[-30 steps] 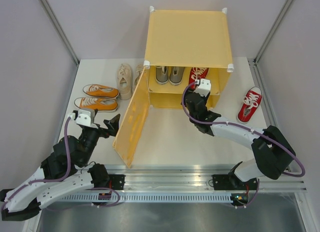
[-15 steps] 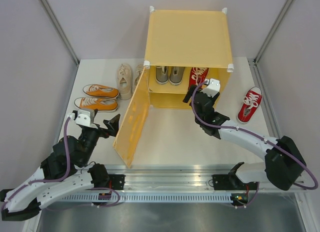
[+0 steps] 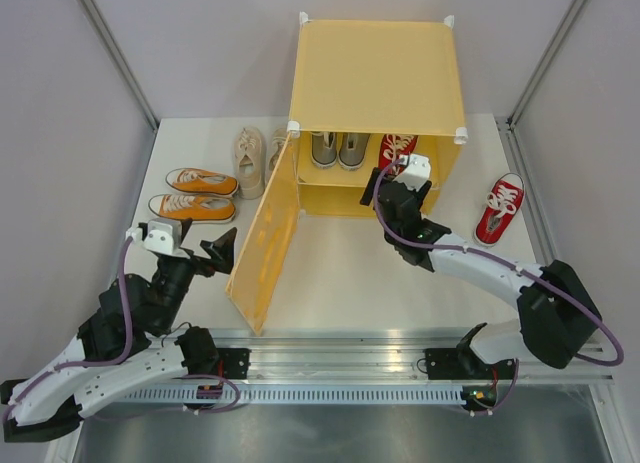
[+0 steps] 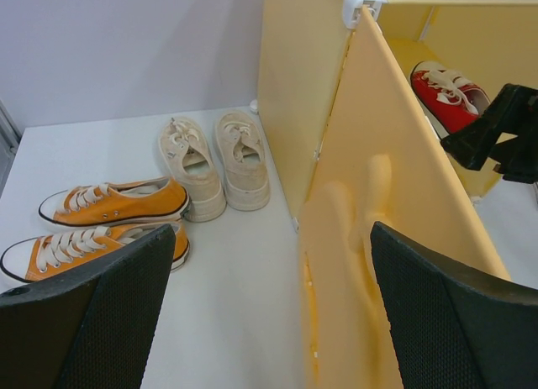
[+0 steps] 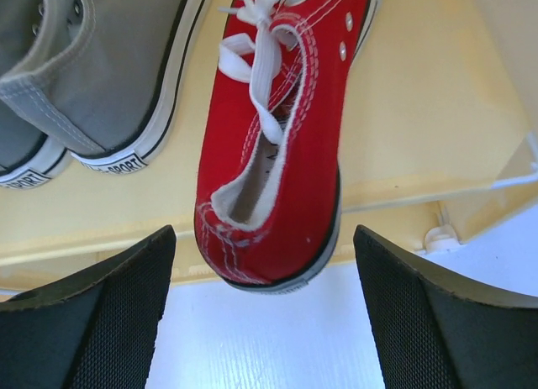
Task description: Place and organize the shoes in the shoe cabinet
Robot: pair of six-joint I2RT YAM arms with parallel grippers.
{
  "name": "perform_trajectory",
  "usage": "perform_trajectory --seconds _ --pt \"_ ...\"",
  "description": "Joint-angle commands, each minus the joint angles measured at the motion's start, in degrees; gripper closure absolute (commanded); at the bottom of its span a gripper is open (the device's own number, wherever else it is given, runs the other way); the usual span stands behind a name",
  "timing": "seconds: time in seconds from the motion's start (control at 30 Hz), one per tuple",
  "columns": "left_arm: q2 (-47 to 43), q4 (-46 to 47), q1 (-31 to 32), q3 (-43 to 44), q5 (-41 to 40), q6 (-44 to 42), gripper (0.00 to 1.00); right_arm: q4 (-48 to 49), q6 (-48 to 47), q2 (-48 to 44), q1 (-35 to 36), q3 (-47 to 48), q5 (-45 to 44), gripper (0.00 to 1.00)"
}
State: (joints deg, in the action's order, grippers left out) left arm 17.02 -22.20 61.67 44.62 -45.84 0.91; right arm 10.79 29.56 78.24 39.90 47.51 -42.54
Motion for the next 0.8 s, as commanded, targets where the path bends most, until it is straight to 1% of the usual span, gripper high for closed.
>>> perform_trajectory --seconds 0.0,0.07,0.17,0.2,0.3,0.33,0.4,0.5,0.53,0.57,0.67,0.7,0.77 --pt "-0.4 0.7 -0.2 1.0 1.4 2.0 0.0 3.3 -2.5 3.7 -0.2 3.7 -0.6 0.1" --pt "-0.4 0.7 -0.2 1.0 1.5 2.1 0.0 4.0 -3.5 5.1 -0.2 4.9 -1.0 0.13" --pt "-0.7 0.7 -0.2 1.0 1.8 2.2 0.0 4.4 -4.9 7.2 -0.3 5.7 -2.2 0.19" --pt "-0.6 0.6 -0.2 1.1 1.9 2.2 0.0 4.6 -5.1 7.3 -0.3 5.7 -2.3 0.23" --pt "-0.7 0.6 -0.2 1.0 2.1 2.3 0.0 4.8 -5.4 7.5 -0.2 5.4 -3.0 0.31" --pt "-0.8 0.6 -0.2 1.0 2.2 2.3 0.0 4.8 -5.5 7.1 -0.2 5.3 -3.2 0.36" --pt "-1.0 0.7 -0.2 1.0 2.2 2.3 0.0 4.0 -5.3 6.8 -0.2 5.2 -3.6 0.39" --pt "-1.1 0.6 -0.2 1.1 2.2 2.3 0.01 2.2 -4.9 5.4 -0.2 5.3 -3.5 0.39" --pt "-1.0 0.7 -0.2 1.1 2.3 2.3 0.0 1.7 -4.4 5.1 -0.2 5.3 -3.5 0.42" --pt "-1.1 0.7 -0.2 1.1 2.3 2.3 0.0 0.7 -4.2 4.0 -0.2 5.2 -3.7 0.45" --pt "-1.2 0.5 -0.2 1.1 2.3 2.3 0.0 -0.7 -3.6 2.1 -0.2 4.7 -4.2 0.65" --pt "-1.3 0.6 -0.2 1.2 2.3 2.3 0.0 -1.0 -3.5 1.7 -0.2 4.7 -4.5 0.74" --pt "-1.4 0.6 -0.2 1.1 2.3 2.3 0.0 -2.0 -3.5 0.3 -0.2 4.3 -4.6 0.81"
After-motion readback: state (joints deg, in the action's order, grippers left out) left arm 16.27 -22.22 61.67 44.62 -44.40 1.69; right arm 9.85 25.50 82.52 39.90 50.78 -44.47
